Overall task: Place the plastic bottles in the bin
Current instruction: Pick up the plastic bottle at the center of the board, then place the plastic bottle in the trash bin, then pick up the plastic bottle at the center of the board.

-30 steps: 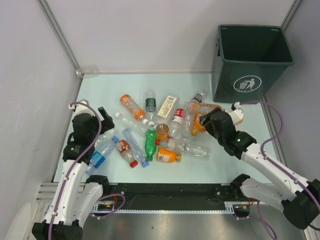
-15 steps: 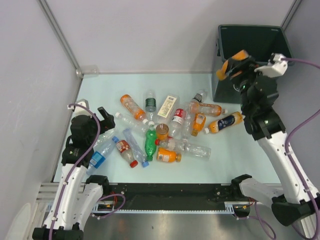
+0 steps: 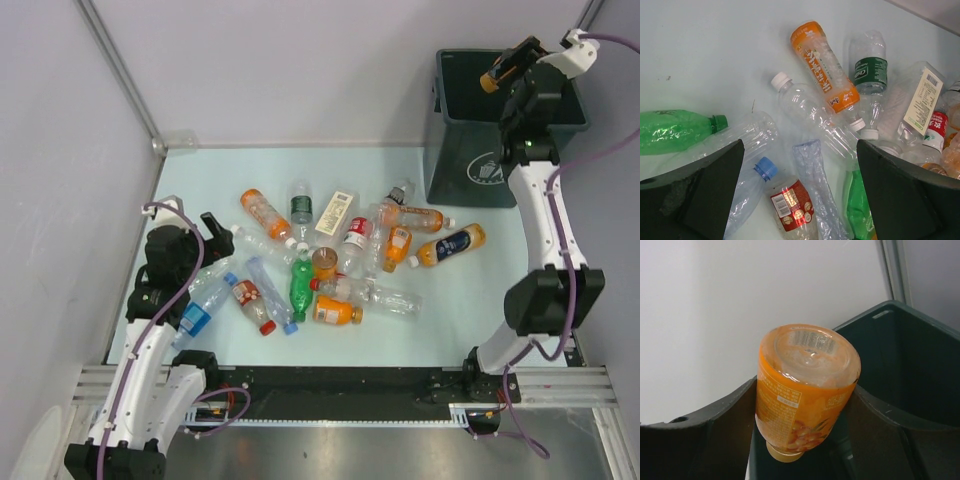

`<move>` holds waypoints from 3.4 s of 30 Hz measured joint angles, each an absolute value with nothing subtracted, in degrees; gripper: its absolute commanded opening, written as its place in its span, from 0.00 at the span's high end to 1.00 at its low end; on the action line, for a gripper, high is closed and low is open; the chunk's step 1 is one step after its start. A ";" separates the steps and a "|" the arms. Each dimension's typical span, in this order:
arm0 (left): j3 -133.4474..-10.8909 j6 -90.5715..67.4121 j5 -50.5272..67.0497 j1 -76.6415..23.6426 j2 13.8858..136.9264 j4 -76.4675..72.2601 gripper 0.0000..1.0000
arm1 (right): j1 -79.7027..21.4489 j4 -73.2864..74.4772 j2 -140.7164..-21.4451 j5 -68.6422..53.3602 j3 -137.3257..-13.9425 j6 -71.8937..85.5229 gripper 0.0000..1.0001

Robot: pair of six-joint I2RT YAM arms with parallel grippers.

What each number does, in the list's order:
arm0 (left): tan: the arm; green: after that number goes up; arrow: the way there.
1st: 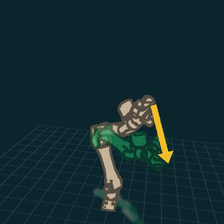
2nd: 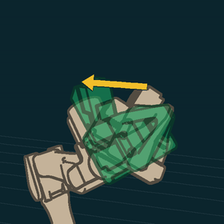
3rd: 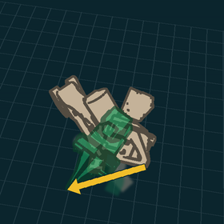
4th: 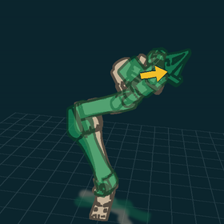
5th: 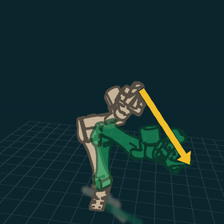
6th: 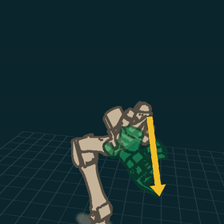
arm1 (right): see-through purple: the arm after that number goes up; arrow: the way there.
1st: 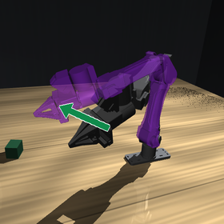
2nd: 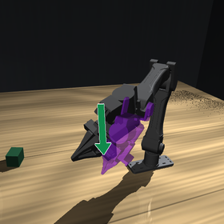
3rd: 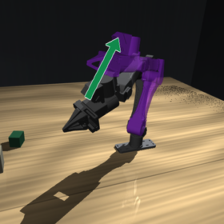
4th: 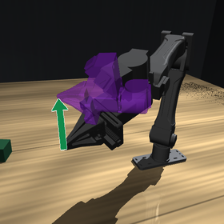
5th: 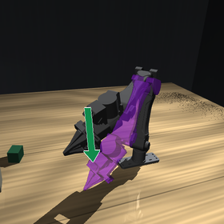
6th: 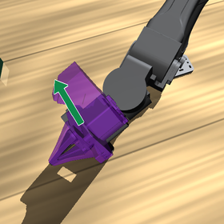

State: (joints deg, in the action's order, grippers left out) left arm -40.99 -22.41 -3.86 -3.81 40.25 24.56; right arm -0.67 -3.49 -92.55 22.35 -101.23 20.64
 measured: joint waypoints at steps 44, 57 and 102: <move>-40.99 -22.46 2.26 -3.73 39.48 25.10 0.00 | -33.89 32.14 -63.81 10.79 -65.69 18.48 0.00; -40.99 -22.46 3.33 -3.73 39.44 25.10 0.00 | -46.98 27.66 -63.33 -6.76 -56.03 9.06 0.00; -40.99 -22.46 6.20 -3.73 40.10 25.02 0.00 | -53.06 21.78 -84.51 1.15 -55.35 -2.52 0.61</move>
